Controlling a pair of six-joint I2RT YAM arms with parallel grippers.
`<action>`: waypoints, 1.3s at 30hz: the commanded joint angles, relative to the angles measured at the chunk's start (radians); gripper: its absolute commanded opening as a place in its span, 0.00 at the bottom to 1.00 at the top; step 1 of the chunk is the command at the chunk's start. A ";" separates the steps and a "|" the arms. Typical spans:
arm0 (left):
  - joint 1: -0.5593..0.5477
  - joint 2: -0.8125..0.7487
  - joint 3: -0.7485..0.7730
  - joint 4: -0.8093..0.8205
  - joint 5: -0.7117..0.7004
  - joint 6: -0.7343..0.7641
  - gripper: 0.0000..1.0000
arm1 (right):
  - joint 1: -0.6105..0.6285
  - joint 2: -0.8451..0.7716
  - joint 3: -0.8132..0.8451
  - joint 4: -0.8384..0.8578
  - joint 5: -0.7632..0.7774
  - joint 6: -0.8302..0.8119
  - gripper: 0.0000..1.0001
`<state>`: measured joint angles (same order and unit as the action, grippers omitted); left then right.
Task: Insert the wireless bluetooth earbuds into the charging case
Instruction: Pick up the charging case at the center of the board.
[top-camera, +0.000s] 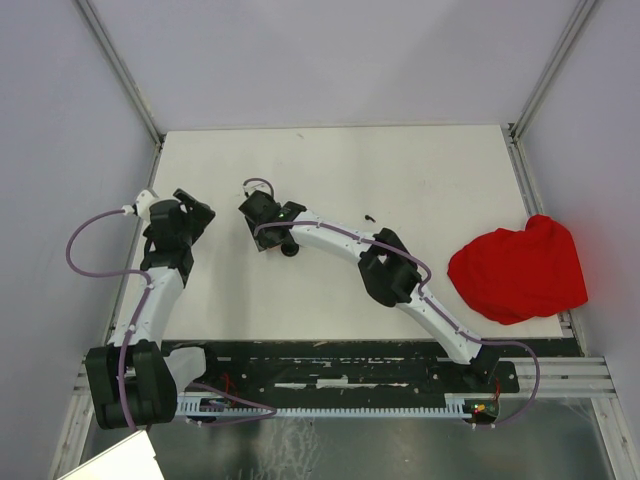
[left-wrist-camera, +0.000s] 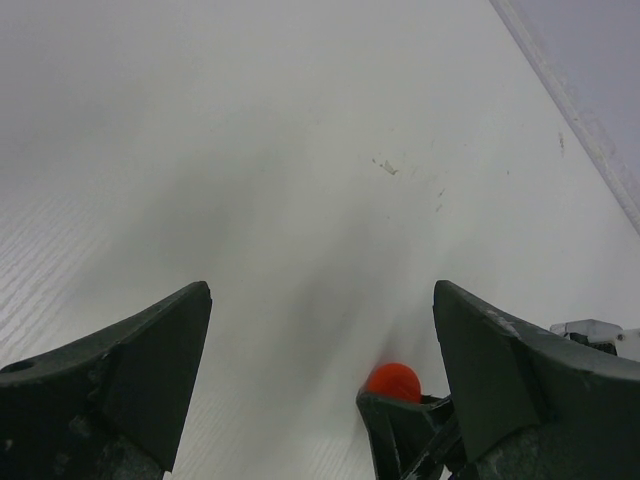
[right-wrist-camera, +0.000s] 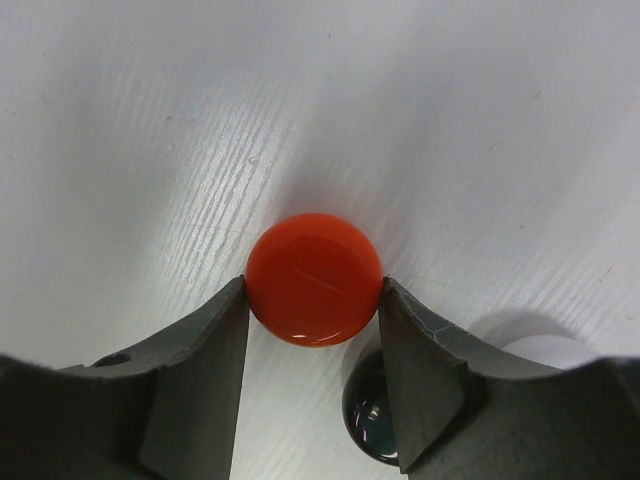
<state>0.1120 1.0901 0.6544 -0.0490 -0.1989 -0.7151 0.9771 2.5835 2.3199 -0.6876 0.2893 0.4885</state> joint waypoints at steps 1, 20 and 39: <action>0.006 -0.028 -0.014 0.044 0.025 -0.019 0.97 | -0.004 -0.003 -0.030 0.037 0.013 -0.047 0.31; 0.009 0.005 -0.009 0.127 0.239 -0.012 0.95 | -0.141 -0.377 -0.485 0.510 -0.404 -0.467 0.18; -0.135 0.365 0.058 0.637 0.924 -0.185 0.87 | -0.305 -0.805 -0.925 0.477 -0.716 -0.782 0.15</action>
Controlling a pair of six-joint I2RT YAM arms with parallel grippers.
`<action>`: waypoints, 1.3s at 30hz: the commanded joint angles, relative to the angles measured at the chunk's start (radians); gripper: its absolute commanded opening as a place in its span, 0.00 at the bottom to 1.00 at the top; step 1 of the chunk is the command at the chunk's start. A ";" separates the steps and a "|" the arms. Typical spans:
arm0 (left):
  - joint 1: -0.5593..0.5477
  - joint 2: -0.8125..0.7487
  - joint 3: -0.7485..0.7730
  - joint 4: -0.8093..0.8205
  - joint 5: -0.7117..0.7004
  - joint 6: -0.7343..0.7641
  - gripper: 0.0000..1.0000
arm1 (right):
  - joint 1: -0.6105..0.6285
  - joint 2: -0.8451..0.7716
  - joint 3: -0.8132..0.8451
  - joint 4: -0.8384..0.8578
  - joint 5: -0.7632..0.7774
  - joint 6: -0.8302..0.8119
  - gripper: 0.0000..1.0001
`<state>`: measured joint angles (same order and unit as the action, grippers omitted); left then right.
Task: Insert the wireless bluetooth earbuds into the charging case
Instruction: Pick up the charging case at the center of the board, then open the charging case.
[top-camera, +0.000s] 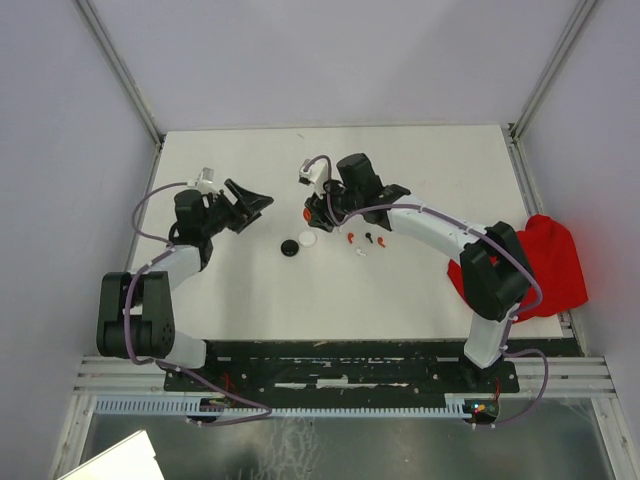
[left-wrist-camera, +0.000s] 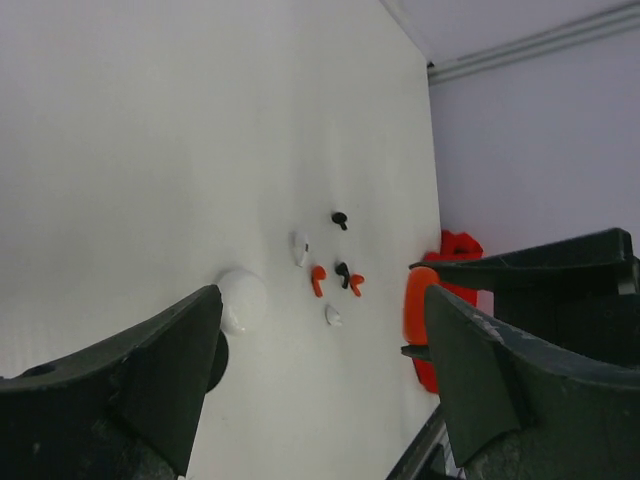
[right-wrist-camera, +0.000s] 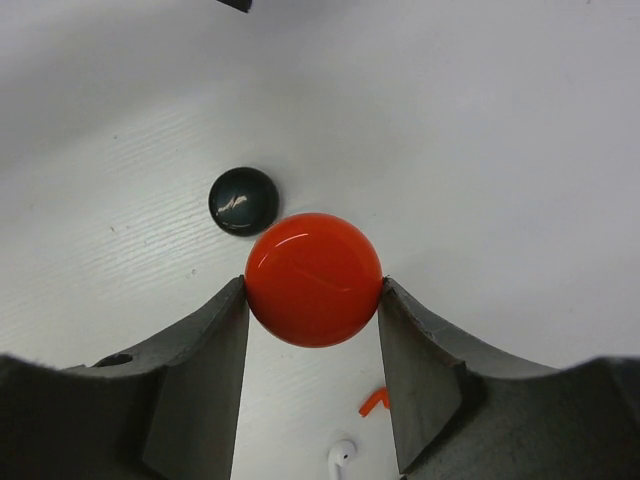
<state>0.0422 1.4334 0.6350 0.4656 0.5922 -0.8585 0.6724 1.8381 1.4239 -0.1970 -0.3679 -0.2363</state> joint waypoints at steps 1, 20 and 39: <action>-0.086 0.029 0.087 0.122 0.137 -0.036 0.87 | -0.001 -0.066 -0.036 -0.018 -0.061 -0.059 0.15; -0.262 0.228 0.128 0.218 0.239 -0.053 0.77 | -0.013 -0.091 -0.069 -0.067 -0.080 -0.090 0.14; -0.298 0.308 0.150 0.381 0.309 -0.155 0.54 | -0.014 -0.082 -0.062 -0.081 -0.082 -0.097 0.12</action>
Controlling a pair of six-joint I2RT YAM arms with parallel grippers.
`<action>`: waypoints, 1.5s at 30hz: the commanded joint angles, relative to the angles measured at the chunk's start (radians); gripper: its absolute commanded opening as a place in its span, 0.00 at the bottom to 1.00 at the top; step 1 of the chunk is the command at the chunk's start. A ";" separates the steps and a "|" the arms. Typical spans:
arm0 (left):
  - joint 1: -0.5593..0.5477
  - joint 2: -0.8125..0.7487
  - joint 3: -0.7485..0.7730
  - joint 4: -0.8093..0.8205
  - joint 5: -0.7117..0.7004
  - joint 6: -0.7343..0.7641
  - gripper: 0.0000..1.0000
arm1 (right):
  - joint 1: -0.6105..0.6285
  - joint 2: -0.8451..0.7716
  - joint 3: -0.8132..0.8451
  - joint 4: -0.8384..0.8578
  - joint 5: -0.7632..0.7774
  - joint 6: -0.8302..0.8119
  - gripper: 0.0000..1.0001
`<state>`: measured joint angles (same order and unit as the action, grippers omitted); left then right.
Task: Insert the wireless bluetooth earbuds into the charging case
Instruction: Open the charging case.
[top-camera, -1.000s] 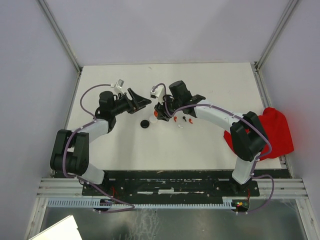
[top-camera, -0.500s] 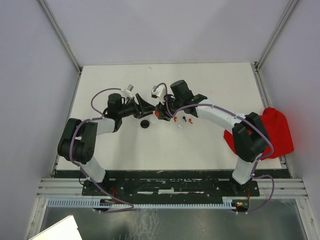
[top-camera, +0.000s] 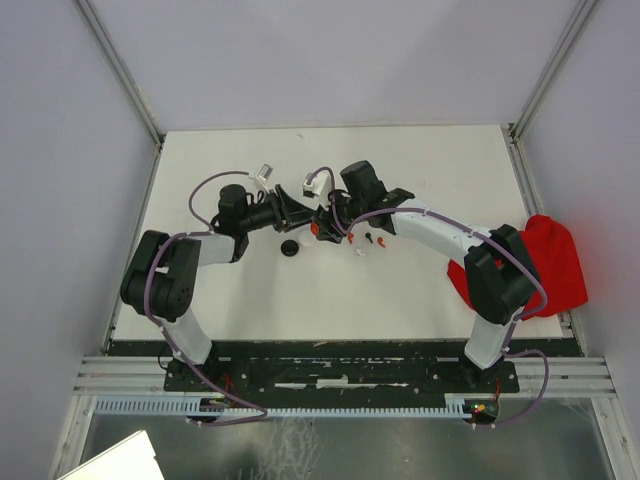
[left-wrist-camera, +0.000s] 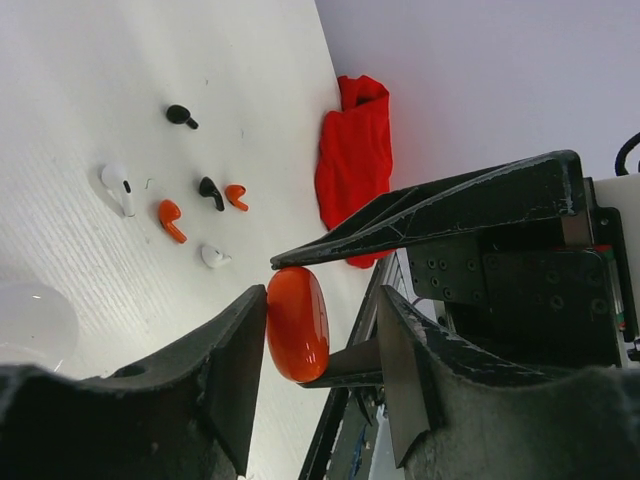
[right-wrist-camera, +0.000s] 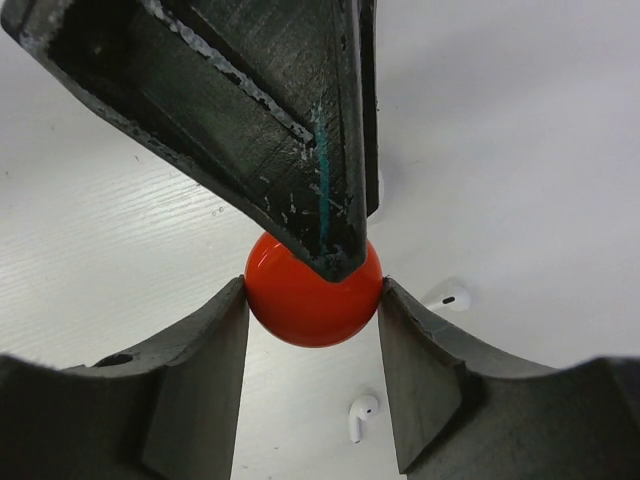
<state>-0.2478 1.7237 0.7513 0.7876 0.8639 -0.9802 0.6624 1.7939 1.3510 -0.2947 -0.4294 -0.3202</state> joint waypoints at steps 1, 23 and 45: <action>-0.008 0.021 0.035 0.059 0.041 -0.034 0.53 | -0.004 -0.037 0.011 0.018 -0.020 -0.014 0.12; -0.019 0.047 0.038 0.068 0.070 -0.045 0.43 | -0.004 -0.047 0.011 0.016 -0.016 -0.018 0.11; -0.028 0.054 0.034 0.088 0.082 -0.052 0.25 | -0.004 -0.050 0.008 0.017 -0.010 -0.019 0.11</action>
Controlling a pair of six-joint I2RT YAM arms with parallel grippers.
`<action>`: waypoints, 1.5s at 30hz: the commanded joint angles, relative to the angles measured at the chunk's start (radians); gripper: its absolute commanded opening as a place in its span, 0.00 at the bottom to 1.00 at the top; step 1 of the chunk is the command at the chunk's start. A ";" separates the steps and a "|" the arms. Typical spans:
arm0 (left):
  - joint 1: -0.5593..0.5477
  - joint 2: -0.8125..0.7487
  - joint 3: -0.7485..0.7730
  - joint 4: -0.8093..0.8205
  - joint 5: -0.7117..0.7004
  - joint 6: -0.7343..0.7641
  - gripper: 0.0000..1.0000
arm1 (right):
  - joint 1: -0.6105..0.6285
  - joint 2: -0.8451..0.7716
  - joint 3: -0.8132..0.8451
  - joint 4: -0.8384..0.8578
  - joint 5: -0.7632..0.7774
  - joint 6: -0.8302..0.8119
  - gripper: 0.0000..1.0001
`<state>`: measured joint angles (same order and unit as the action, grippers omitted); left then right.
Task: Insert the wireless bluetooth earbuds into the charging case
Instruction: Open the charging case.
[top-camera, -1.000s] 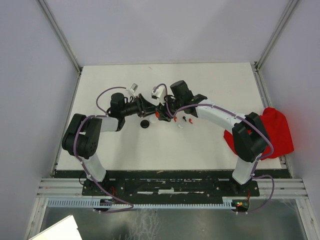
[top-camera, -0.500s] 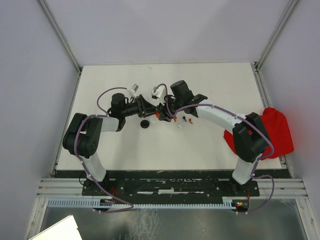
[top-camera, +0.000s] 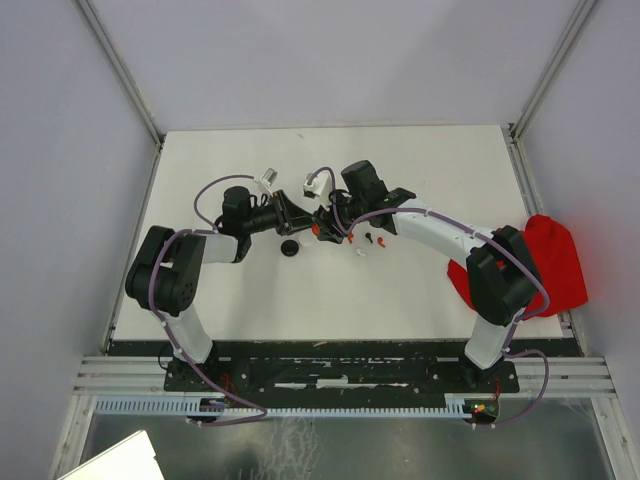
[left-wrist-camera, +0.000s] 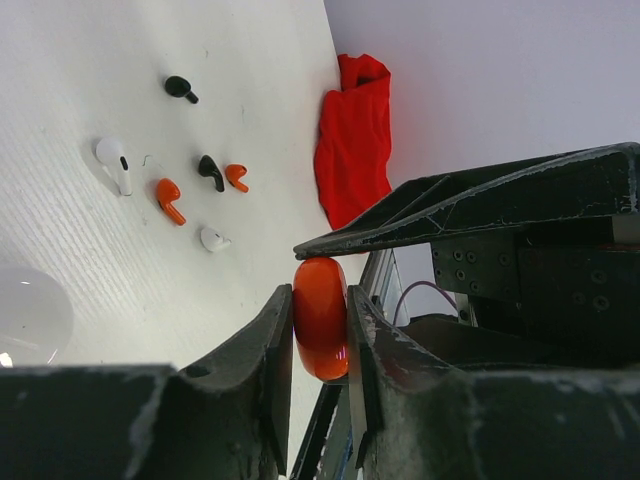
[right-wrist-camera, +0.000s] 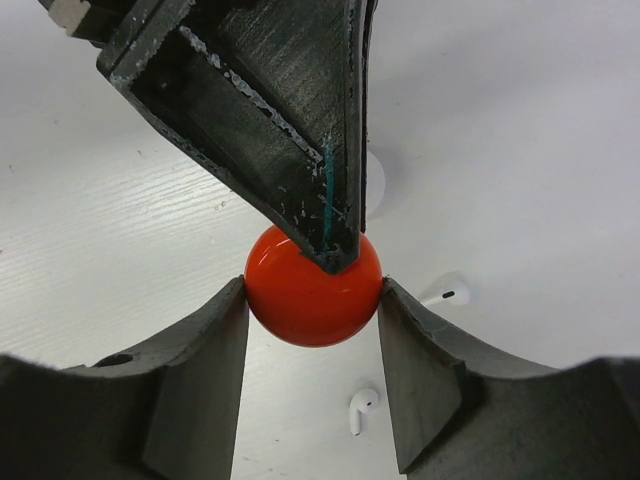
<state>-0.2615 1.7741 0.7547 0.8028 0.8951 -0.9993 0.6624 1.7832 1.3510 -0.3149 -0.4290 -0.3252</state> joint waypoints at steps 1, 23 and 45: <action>-0.016 0.004 0.031 0.075 0.051 -0.036 0.22 | -0.003 -0.038 0.008 0.038 -0.009 -0.013 0.11; -0.019 0.039 -0.117 0.450 -0.389 -0.354 0.03 | -0.044 -0.268 -0.182 0.334 0.294 0.493 0.89; -0.151 -0.006 -0.218 0.512 -0.697 -0.384 0.03 | -0.045 -0.119 -0.072 0.140 0.523 0.776 0.99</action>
<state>-0.4072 1.8046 0.5335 1.2304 0.2287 -1.3468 0.6186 1.6424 1.2293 -0.1783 0.0956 0.4244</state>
